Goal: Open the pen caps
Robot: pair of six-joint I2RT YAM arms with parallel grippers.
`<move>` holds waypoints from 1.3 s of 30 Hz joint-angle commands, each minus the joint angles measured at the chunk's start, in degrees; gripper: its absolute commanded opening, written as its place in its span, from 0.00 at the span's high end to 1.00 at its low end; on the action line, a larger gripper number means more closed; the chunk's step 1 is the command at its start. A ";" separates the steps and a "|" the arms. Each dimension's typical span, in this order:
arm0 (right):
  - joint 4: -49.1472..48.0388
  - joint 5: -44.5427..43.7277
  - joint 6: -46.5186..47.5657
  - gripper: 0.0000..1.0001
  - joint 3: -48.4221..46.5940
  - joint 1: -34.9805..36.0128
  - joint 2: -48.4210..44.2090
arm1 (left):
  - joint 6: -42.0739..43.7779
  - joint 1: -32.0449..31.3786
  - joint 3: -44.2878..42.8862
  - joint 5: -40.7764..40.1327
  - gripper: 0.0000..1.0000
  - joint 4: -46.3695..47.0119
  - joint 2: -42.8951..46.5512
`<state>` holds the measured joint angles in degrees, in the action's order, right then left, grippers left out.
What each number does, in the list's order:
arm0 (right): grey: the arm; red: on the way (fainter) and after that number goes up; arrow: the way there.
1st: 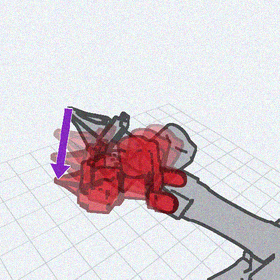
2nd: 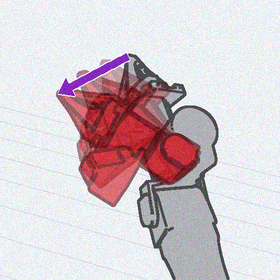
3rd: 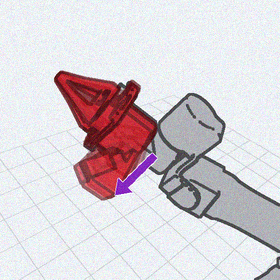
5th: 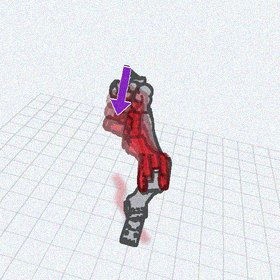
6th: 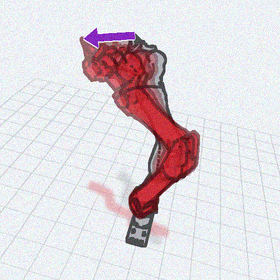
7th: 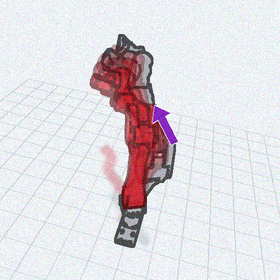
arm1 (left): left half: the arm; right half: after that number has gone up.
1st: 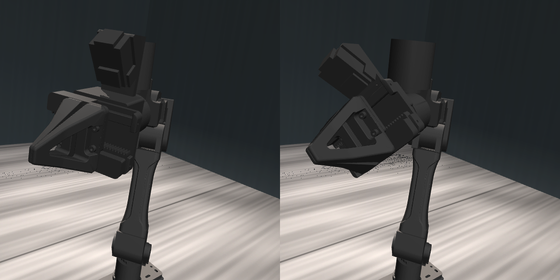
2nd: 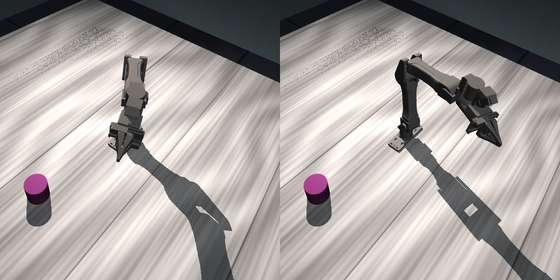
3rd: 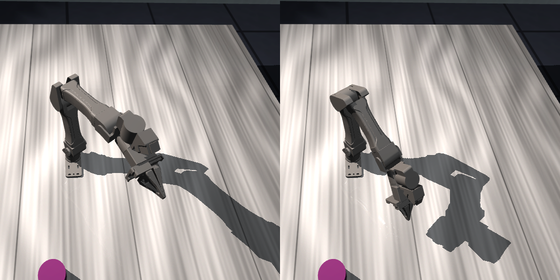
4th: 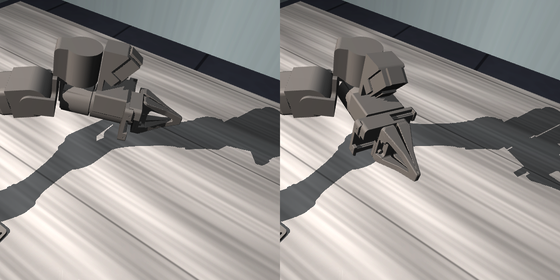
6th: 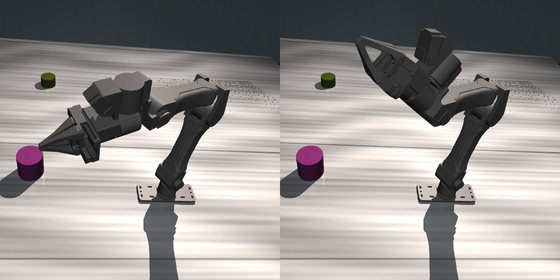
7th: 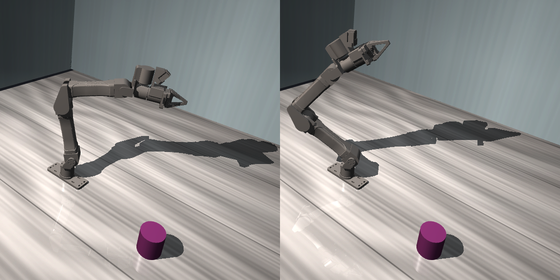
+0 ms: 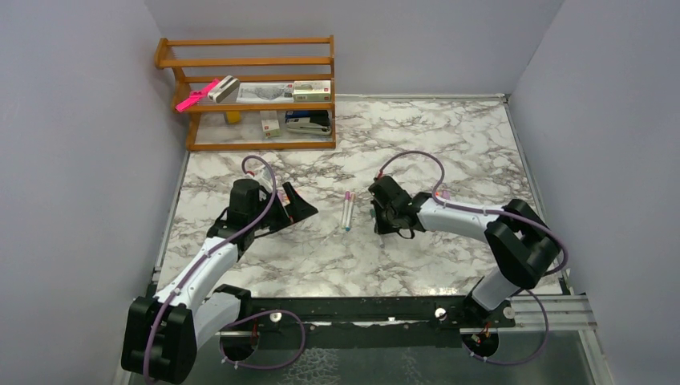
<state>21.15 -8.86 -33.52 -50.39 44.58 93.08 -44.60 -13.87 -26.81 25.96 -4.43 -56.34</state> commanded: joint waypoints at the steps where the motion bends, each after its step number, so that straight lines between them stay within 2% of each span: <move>1: 0.62 4.61 2.01 0.99 2.94 0.33 -4.13 | -2.12 0.33 0.81 3.69 0.01 4.28 0.00; 9: -0.57 8.44 3.09 0.99 6.68 0.25 -13.43 | -4.55 -0.17 0.89 4.97 0.01 6.74 -0.53; 16: -1.37 11.89 3.22 0.99 7.76 0.25 -19.02 | -9.14 -2.48 2.15 5.51 0.01 12.51 -1.95; 22: -2.85 17.36 1.46 0.99 7.95 0.23 -21.18 | -13.68 -8.14 1.58 2.55 0.01 17.02 -3.71; 28: -5.15 21.88 0.38 0.99 8.75 0.24 -23.46 | -16.49 -15.11 1.03 -3.95 0.01 18.50 -2.94; 39: -7.92 22.16 -1.92 0.99 13.58 0.24 -28.93 | -16.88 -16.10 1.77 -4.78 0.01 17.70 -0.93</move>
<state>15.86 11.84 -34.17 -37.80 44.58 66.46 -61.17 -29.76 -25.15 22.63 11.99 -57.76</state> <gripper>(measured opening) 0.045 0.992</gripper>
